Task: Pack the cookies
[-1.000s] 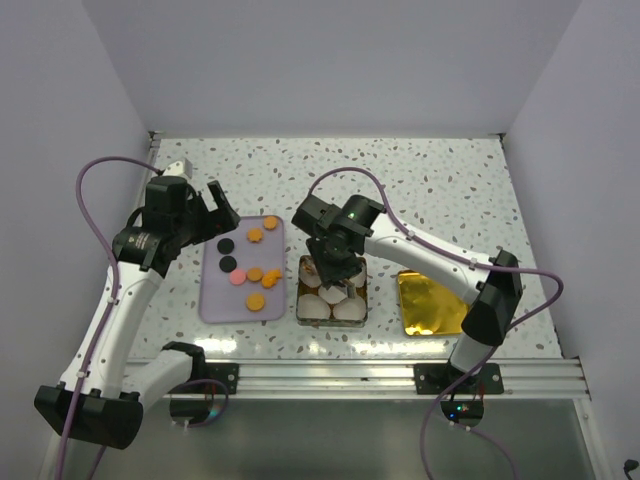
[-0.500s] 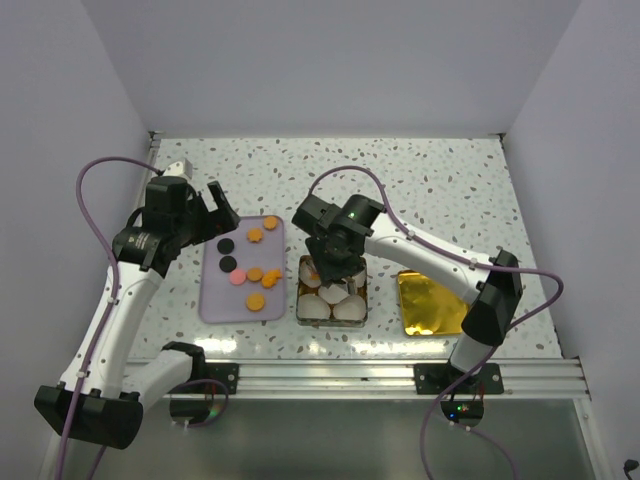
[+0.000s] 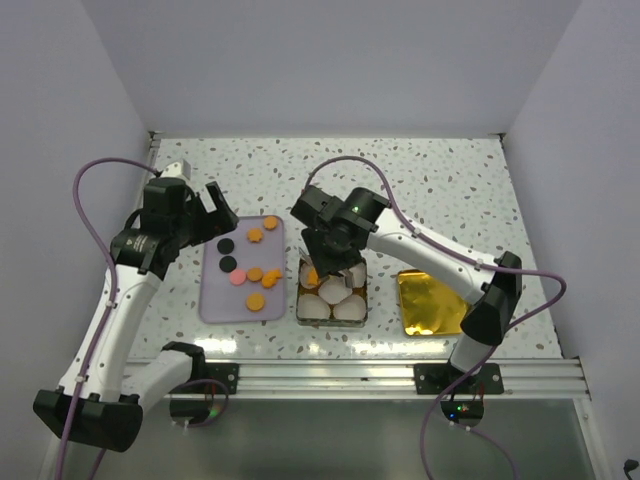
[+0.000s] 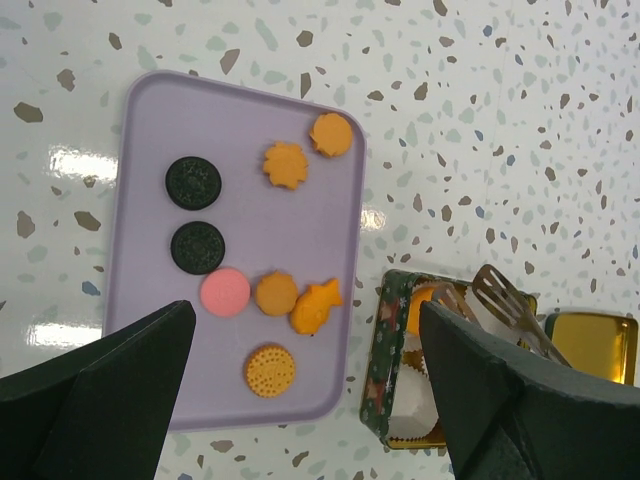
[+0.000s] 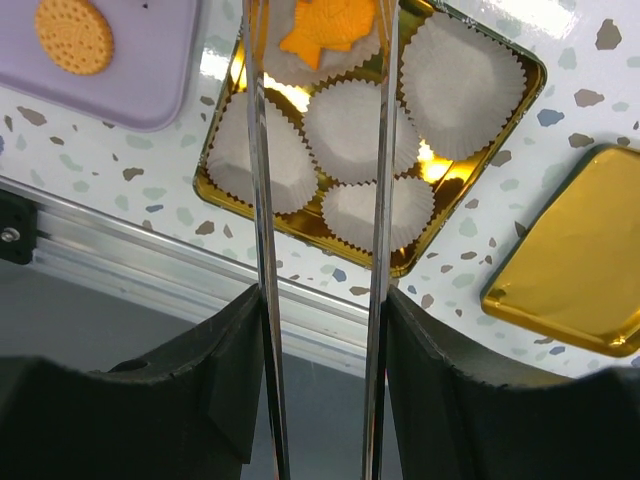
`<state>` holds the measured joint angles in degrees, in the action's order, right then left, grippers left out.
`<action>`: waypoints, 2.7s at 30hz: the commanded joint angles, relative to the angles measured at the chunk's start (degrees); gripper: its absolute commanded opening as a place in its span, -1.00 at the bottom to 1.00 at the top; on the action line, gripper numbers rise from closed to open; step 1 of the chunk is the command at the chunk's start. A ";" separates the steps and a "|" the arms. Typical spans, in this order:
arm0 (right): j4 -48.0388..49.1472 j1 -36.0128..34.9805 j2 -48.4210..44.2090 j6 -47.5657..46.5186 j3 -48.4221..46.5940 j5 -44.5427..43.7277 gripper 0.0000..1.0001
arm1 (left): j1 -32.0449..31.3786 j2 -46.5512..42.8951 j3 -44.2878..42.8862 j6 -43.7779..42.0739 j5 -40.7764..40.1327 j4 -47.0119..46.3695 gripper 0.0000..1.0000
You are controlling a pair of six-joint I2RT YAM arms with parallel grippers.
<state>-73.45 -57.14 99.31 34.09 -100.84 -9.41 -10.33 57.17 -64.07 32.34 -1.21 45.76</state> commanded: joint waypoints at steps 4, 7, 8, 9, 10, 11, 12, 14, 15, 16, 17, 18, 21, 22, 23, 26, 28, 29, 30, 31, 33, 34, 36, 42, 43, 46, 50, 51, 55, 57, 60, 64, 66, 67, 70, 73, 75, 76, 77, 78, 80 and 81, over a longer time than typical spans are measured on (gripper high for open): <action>-1.34 0.02 0.97 -1.39 -7.52 -0.35 0.01 | -0.31 -2.06 -2.46 -0.26 -1.77 1.70 1.00; -1.34 -0.16 2.29 -1.83 -9.99 2.11 0.00 | -0.40 -2.58 -2.55 -0.43 -2.30 2.40 1.00; -1.34 -0.25 3.08 -1.92 -10.60 3.07 0.00 | -0.31 -2.85 -2.55 -0.43 -2.65 2.58 1.00; -1.26 -0.33 3.43 -2.09 -11.57 3.60 0.00 | -0.31 -2.94 -2.63 -0.43 -2.92 2.84 1.00; -1.26 -0.51 3.96 -2.53 -12.10 3.87 0.00 | -0.31 -3.03 -2.64 -0.52 -3.09 3.46 1.00; -1.26 -0.69 4.31 -2.62 -12.62 4.31 0.00 | -0.39 -3.46 -2.72 -0.52 -3.70 3.64 1.00; -1.17 -0.77 5.27 -2.71 -13.50 5.09 0.01 | -0.31 -3.64 -2.72 -0.69 -3.97 3.90 1.00; -0.73 -1.13 6.16 -3.23 -14.30 6.24 0.01 | -0.31 -4.34 -2.64 -0.87 -4.76 4.60 1.00; -0.56 -1.30 7.38 -3.32 -15.26 7.29 0.01 | -0.31 -4.52 -2.64 -0.87 -4.94 4.78 1.00; -0.47 -1.91 7.91 -3.85 -15.79 7.82 0.01 | -0.31 -4.87 -2.46 -0.87 -5.20 5.21 1.00; -0.29 -2.27 8.79 -4.20 -16.32 8.09 0.02 | -0.31 -5.05 -2.46 -0.96 -5.55 5.48 1.00; -0.29 -2.62 10.28 -4.38 -17.71 8.53 0.02 | -0.31 -5.22 -2.46 -0.96 -5.73 5.66 1.00; -0.64 -3.59 13.10 -5.34 -20.79 8.97 0.03 | -0.31 -5.92 -2.55 -1.05 -6.34 6.54 1.00; -0.64 -3.85 14.85 -5.52 -21.33 9.23 0.04 | -0.31 -6.19 -2.72 -1.14 -6.61 7.15 1.00; -0.38 -3.94 15.56 -5.61 -21.94 9.23 0.05 | -0.31 -6.36 -2.81 -1.14 -6.78 7.50 1.00; -0.11 -4.03 18.63 -6.22 -24.40 9.23 0.08 | -0.31 -7.15 -3.16 -1.40 -7.48 8.64 1.00; -0.55 -4.03 21.17 -6.92 -26.68 10.90 0.08 | -0.31 -7.59 -3.51 -1.40 -8.01 9.69 1.00; -0.99 -4.11 22.06 -7.19 -27.56 11.08 0.09 | -0.31 -7.77 -3.51 -1.57 -8.36 10.05 1.00; -1.17 -4.20 22.68 -7.37 -28.96 11.34 0.09 | -0.31 -7.95 -3.60 -1.66 -8.54 10.31 1.00; -1.26 -4.29 23.47 -7.89 -29.59 11.52 0.09 | -0.31 -8.30 -3.78 -1.75 -8.89 10.84 1.00; -1.43 -4.46 25.14 -8.16 -31.00 11.96 0.09 | -0.31 -8.65 -4.13 -2.19 -10.03 11.46 1.00; -1.43 -4.55 25.67 -8.51 -31.35 12.05 0.09 | -0.31 -8.74 -4.56 -2.28 -10.65 12.24 1.00; -1.87 -4.56 27.16 -8.86 -32.49 11.87 0.10 | -0.22 -8.91 -5.09 -2.72 -11.26 13.21 1.00; -3.01 -4.64 28.84 -9.12 -32.76 10.38 0.10 | -0.31 -10.06 -5.62 -3.51 -13.37 14.80 1.00; -3.01 -4.56 28.84 -9.21 -32.58 10.38 0.10 | -0.31 -10.41 -5.62 -3.68 -13.72 15.06 1.00; -3.28 -4.64 28.92 -9.47 -31.79 9.76 0.10 | -0.31 -10.85 -5.80 -4.21 -14.87 15.68 1.00; -3.37 -4.82 29.19 -9.92 -31.17 9.85 0.09 | -0.31 -11.02 -5.80 -4.65 -15.57 16.03 1.00; -3.37 -4.90 29.36 -10.09 -31.26 10.02 0.09 | -0.31 -11.11 -5.80 -4.74 -15.57 16.03 1.00; -3.80 -5.43 30.42 -10.27 -32.31 10.20 0.07 | -0.31 -11.02 -5.71 -4.91 -15.75 16.03 1.00; -4.07 -5.78 31.03 -10.09 -32.58 10.11 0.06 | -0.31 -10.94 -5.71 -4.83 -15.84 15.94 1.00; -4.07 -6.22 31.30 -9.74 -32.41 9.67 0.01 | -0.31 -10.94 -5.80 -4.92 -15.84 15.77 1.00; -3.89 -6.22 30.60 -9.13 -32.32 9.24 -0.10 | -0.31 -10.94 -5.80 -5.00 -15.57 15.68 1.00; -4.42 -6.14 30.42 -8.95 -33.19 8.09 -0.10 | -0.31 -10.85 -5.71 -5.00 -15.40 15.50 1.00; -4.86 -6.22 30.42 -8.86 -33.81 7.83 -0.10 | -0.31 -10.76 -5.71 -5.00 -15.31 15.50 1.00; -6.00 -6.14 30.42 -8.77 -36.09 6.69 -0.10 | -0.31 -10.67 -5.71 -5.00 -14.79 15.15 1.00; -6.97 -6.05 29.98 -8.51 -38.90 5.81 -0.10 | -0.31 -10.58 -5.71 -4.92 -14.52 14.71 1.00; -7.06 -5.70 29.28 -8.07 -39.35 5.46 -0.10 | -0.22 -10.32 -5.71 -4.92 -14.52 14.54 1.00; -7.14 -5.52 28.32 -7.98 -39.35 5.11 -0.10 | -0.31 -10.23 -5.62 -4.74 -14.43 14.45 1.00; -7.15 -5.35 27.70 -7.81 -39.17 4.93 -0.11 | -0.31 -10.15 -5.62 -4.57 -14.43 14.36 1.00; -7.23 -4.91 27.00 -7.63 -39.09 4.67 -0.12 | -0.31 -9.97 -5.54 -4.39 -14.52 14.27 1.00; -7.32 -4.29 24.63 -7.28 -37.95 3.88 -0.12 | -0.31 -9.79 -5.45 -3.60 -14.87 14.10 1.00; -7.32 -3.68 23.75 -7.02 -37.33 3.44 -0.12 | -0.31 -9.62 -5.36 -3.34 -14.96 13.83 1.00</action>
<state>-77.17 -62.43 129.80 26.02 -137.75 -3.62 -10.33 47.31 -67.83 28.42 -15.86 61.21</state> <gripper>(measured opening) 0.450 0.997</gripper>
